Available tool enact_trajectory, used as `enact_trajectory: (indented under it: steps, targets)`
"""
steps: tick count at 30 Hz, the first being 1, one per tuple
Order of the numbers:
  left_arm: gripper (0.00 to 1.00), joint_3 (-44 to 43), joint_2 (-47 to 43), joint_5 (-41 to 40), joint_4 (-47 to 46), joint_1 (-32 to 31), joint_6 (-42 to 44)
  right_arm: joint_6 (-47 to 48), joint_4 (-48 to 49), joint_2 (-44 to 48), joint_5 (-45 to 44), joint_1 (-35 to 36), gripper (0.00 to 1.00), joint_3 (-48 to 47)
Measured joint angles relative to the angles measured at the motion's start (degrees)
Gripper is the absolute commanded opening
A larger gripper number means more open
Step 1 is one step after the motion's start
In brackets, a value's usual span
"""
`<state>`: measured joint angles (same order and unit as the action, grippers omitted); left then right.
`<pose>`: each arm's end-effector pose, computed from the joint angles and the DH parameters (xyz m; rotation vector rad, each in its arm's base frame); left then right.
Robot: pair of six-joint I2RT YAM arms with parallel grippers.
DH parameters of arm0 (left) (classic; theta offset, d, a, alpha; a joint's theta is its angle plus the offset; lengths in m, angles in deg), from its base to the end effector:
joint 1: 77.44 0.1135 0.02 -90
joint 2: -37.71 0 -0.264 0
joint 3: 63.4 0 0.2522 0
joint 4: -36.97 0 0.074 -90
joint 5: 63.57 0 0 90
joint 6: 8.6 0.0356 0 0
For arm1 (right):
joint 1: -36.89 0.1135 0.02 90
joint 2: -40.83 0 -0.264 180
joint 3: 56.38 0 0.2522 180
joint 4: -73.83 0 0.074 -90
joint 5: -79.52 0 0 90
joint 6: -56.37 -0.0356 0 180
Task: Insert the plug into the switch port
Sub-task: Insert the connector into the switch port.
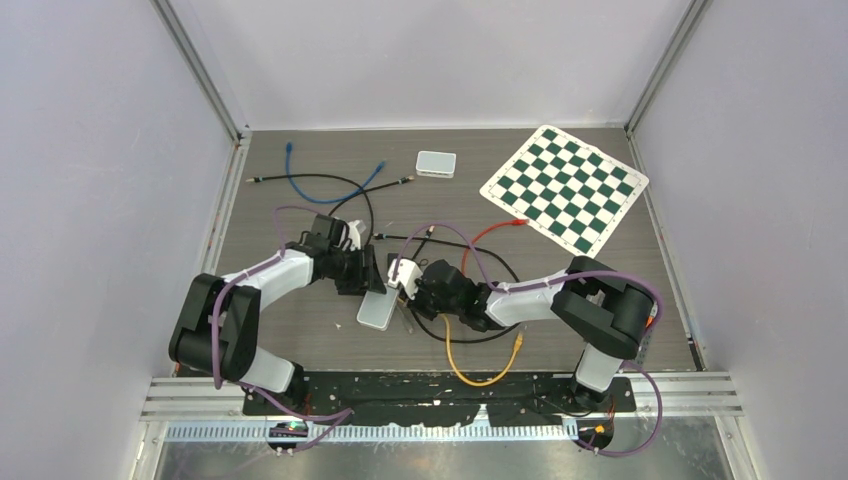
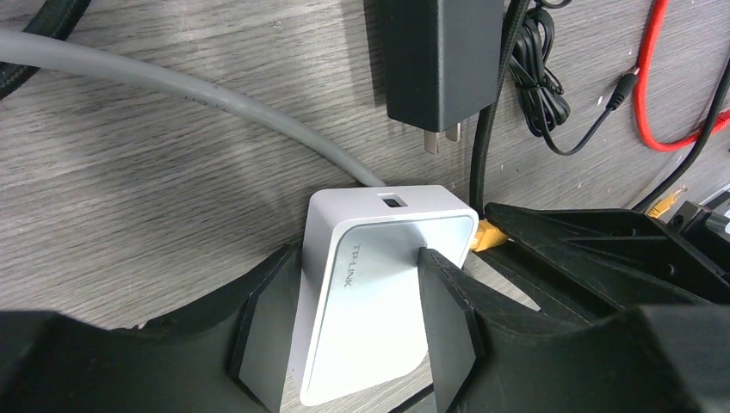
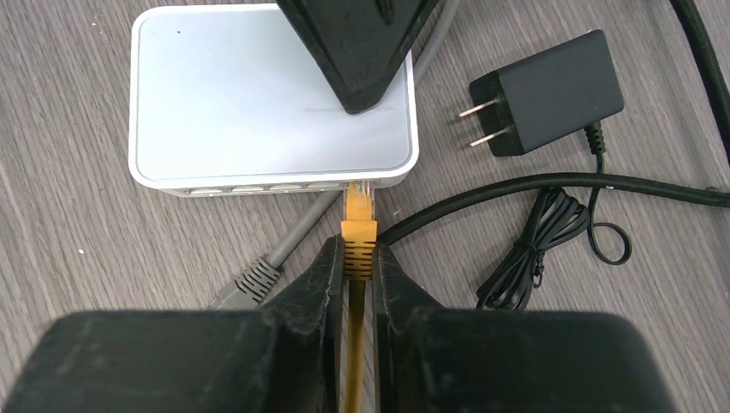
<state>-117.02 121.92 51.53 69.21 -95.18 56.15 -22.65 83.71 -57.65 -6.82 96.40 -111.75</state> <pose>0.2421 -0.0933 0.1533 -0.0325 2.7513 -0.8124 0.1678 0.2895 0.1422 -1.3020 1.7767 0.5532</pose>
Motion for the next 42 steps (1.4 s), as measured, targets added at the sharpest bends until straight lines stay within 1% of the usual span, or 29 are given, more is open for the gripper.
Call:
enact_trajectory:
  steps: [9,22,27,33,37,42]
  targets:
    - [0.51,0.2,-0.1,0.4,-0.3,-0.1,-0.2,2.0,0.3,-0.1,0.9,0.1,0.05,0.2]
    - [0.47,4.5,-2.8,0.9,-6.0,-0.2,-2.3,4.2,2.8,-1.2,1.6,-0.1,0.05,0.6]
    - [0.46,4.5,-2.4,0.5,-6.9,-1.4,-2.4,6.0,3.2,-1.3,2.3,-0.4,0.05,0.8]
    - [0.46,3.2,-1.2,-2.8,-7.2,-4.5,-2.4,7.7,2.6,-1.3,2.2,-0.8,0.05,0.8]
    - [0.44,3.0,-1.2,-4.7,-7.6,-5.9,-2.9,8.7,1.9,-1.2,1.7,-0.9,0.05,0.7]
    - [0.43,4.2,-1.6,-6.3,-10.8,-7.0,-4.7,8.7,-0.2,-1.1,-0.8,-0.9,0.05,-0.2]
